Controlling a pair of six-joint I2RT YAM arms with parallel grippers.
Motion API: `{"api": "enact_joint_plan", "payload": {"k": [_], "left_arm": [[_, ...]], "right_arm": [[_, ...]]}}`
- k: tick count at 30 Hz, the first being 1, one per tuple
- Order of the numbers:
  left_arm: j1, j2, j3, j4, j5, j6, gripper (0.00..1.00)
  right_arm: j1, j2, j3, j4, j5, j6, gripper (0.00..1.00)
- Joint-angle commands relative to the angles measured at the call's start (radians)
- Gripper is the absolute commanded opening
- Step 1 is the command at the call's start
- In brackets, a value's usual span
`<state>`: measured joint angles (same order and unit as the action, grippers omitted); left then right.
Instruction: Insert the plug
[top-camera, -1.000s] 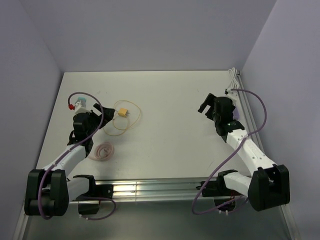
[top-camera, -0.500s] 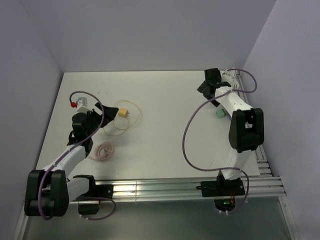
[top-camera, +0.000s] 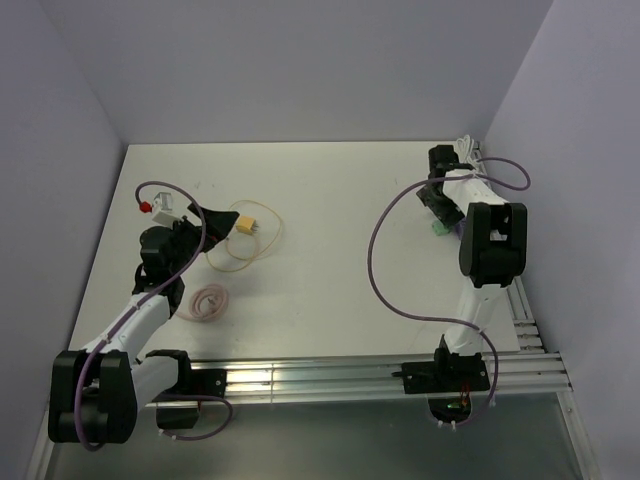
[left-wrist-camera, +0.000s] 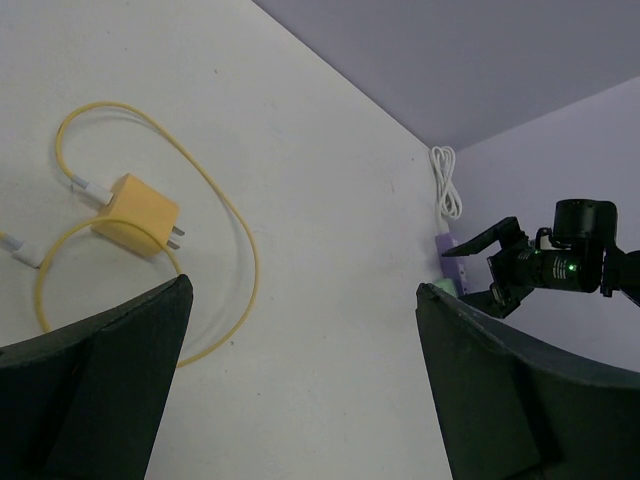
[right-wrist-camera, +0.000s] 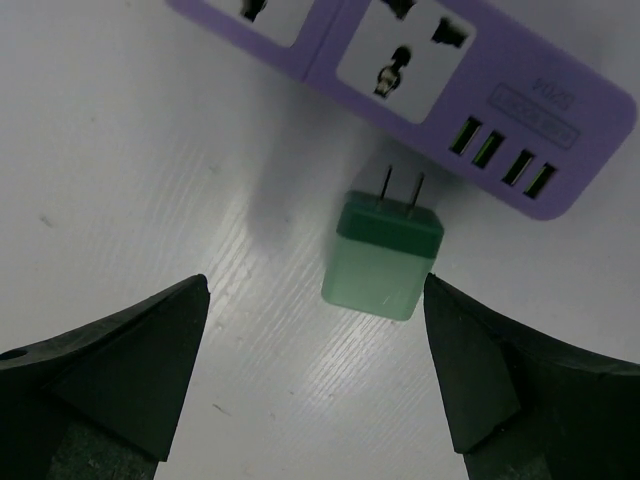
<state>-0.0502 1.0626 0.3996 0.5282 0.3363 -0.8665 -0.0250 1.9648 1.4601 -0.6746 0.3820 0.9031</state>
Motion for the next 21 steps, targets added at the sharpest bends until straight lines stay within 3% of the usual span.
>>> {"api": "enact_joint_plan", "payload": {"k": [1,21], "left_arm": [[0.003,-0.019,0.021,0.061,0.027,-0.023,0.99],[0.003,-0.007,0.024,0.067,0.043,-0.029,0.98]], "right_arm": [[-0.036,-0.015,0.002,-0.014,0.047,0.033,0.94],[-0.064,0.060,0.011,-0.043,0.014,0.079,0.88]]}}
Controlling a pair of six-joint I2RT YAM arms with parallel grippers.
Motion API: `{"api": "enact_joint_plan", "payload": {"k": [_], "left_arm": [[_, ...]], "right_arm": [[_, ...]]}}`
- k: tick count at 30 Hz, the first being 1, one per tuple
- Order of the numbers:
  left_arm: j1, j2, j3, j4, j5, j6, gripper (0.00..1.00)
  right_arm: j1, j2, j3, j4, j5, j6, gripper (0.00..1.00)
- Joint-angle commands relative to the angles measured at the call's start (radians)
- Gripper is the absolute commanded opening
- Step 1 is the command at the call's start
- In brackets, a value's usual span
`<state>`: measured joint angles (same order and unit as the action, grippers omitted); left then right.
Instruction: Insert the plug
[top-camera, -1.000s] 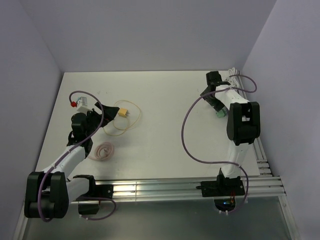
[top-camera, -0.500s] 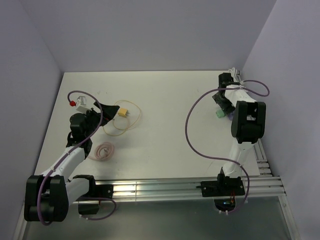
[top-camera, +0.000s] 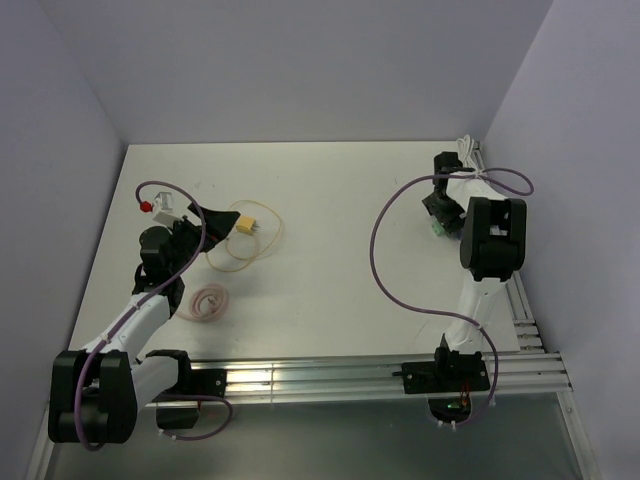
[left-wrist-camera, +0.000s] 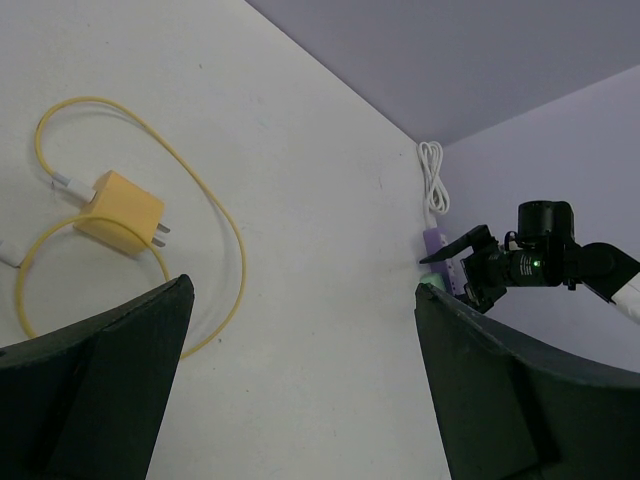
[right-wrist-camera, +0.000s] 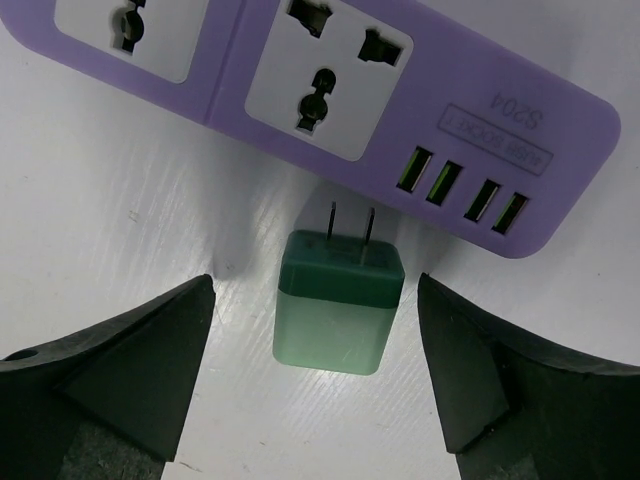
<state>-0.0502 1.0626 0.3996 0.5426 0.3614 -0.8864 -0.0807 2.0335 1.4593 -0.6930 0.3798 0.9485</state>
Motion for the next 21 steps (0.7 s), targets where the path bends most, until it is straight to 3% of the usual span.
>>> {"api": "enact_joint_plan", "payload": {"k": [1,8,17,20,21], "left_arm": [[0.003,-0.009,0.025,0.053,0.019,-0.009,0.98],[0.003,-0.018,0.034,0.033,0.027,-0.003,0.97],[0.003,-0.036,0.033,0.019,0.020,0.003,0.95],[0.003,-0.035,0.036,0.014,0.024,0.007,0.94],[0.003,-0.035,0.035,0.017,0.027,0.009,0.93]], "right_arm": [[-0.010,-0.007,0.012,-0.028,0.010,0.033,0.88],[-0.011,0.031,0.041,-0.069,-0.019,0.042,0.79],[-0.011,-0.024,-0.063,0.027,-0.074,-0.016,0.46],[-0.010,-0.053,-0.108,0.067,-0.093,-0.037,0.29],[-0.010,-0.059,-0.119,0.078,-0.102,-0.043,0.00]]}}
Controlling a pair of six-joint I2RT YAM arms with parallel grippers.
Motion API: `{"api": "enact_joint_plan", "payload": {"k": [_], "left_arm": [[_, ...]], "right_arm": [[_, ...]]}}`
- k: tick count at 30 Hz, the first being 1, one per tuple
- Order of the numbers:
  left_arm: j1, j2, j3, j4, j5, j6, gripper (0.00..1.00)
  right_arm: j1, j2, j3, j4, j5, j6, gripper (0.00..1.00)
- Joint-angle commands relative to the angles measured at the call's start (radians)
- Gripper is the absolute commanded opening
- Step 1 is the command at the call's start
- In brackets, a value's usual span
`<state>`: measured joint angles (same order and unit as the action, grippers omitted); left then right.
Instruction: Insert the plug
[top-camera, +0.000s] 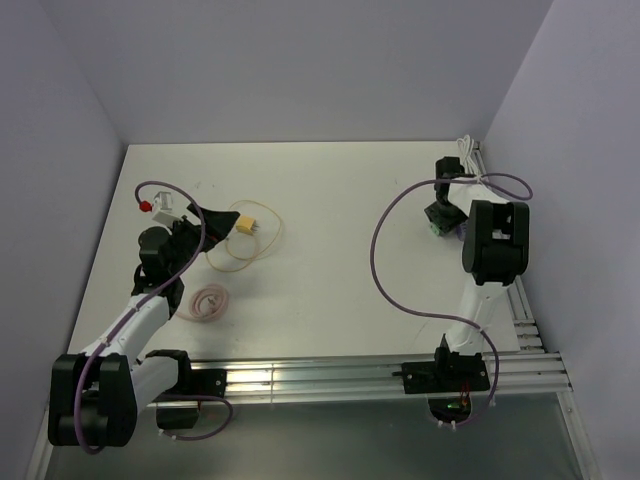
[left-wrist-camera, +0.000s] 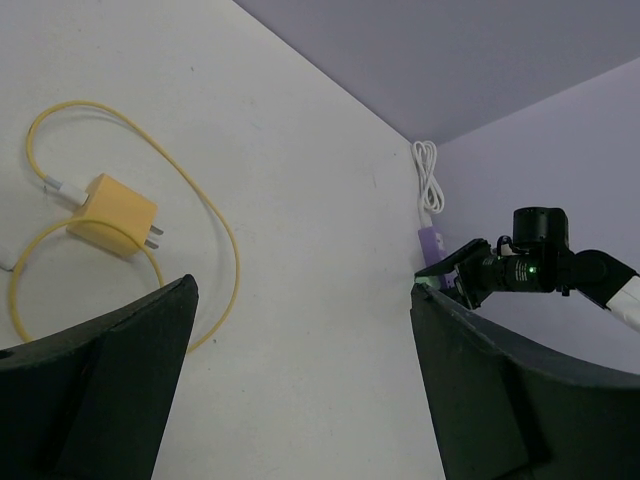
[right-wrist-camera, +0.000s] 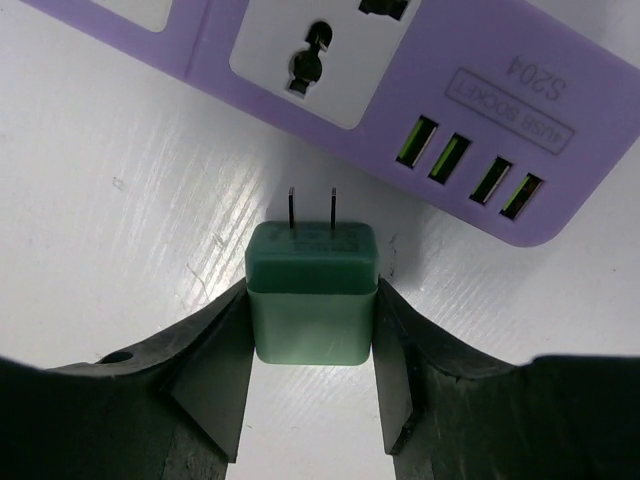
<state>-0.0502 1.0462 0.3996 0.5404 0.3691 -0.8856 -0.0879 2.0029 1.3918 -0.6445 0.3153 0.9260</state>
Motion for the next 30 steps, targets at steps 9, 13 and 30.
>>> {"api": "enact_joint_plan", "payload": {"k": [9,13,30], "left_arm": [[-0.005,-0.023,0.001,0.079,0.067,-0.032,0.89],[-0.043,-0.035,0.007,0.070,0.054,-0.026,0.89],[-0.502,-0.069,-0.004,0.193,-0.231,0.063,0.88]], "right_arm": [[0.083,-0.334,-0.321,0.346,-0.163,-0.228,0.00],[0.171,-0.464,-0.373,0.376,-0.160,-0.294,0.00],[0.379,-0.987,-0.680,0.641,-0.522,-0.106,0.00]]}}
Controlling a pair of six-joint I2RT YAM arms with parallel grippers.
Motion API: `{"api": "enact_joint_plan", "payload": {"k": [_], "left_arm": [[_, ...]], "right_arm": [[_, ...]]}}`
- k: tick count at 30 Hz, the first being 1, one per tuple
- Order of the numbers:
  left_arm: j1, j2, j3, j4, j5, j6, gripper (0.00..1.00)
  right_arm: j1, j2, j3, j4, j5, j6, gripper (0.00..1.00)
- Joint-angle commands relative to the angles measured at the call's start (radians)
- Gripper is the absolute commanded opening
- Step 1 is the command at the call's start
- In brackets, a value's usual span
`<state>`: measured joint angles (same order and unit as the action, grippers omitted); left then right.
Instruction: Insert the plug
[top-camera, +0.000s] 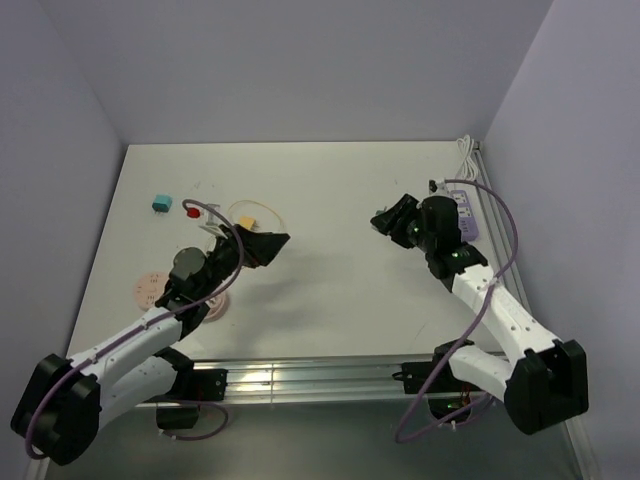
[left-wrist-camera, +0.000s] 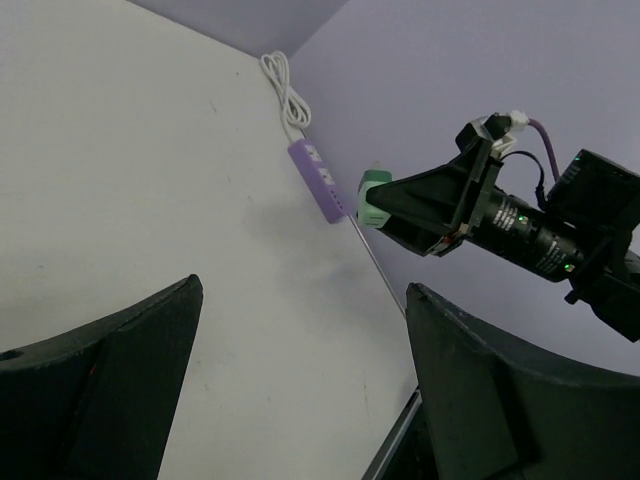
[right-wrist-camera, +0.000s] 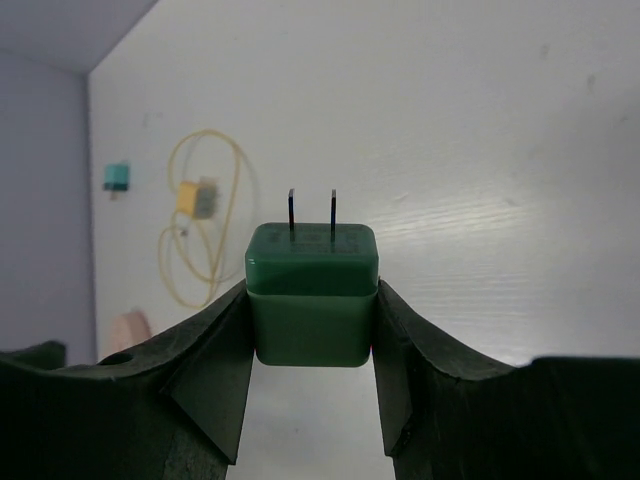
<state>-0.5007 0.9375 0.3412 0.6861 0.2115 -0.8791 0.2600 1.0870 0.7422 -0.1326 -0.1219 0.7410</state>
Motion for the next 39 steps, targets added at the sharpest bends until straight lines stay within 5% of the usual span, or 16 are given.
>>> {"api": "enact_joint_plan", "payload": {"k": [1,10,21,31,39], "left_arm": [[-0.093,0.059,0.074,0.049,-0.089,0.061,0.88],[-0.329,0.273,0.153,0.187,-0.207,0.155,0.85],[-0.584,0.362,0.243,0.222,-0.538,0.410,0.86],[-0.616,0.415,0.297,0.214,-0.593,0.456,0.77],[-0.616,0.445,0.324,0.208,-0.615,0.450,0.60]], "right_arm": [[0.041,-0.084,-0.040,0.128,-0.084,0.089,0.00],[0.153,-0.137,-0.108,0.215,-0.147,0.265,0.00],[0.225,-0.182,-0.142,0.211,-0.137,0.563,0.00],[0.309,-0.216,-0.098,0.140,-0.045,0.623,0.00],[0.351,-0.220,-0.113,0.140,-0.009,0.672,0.00]]}}
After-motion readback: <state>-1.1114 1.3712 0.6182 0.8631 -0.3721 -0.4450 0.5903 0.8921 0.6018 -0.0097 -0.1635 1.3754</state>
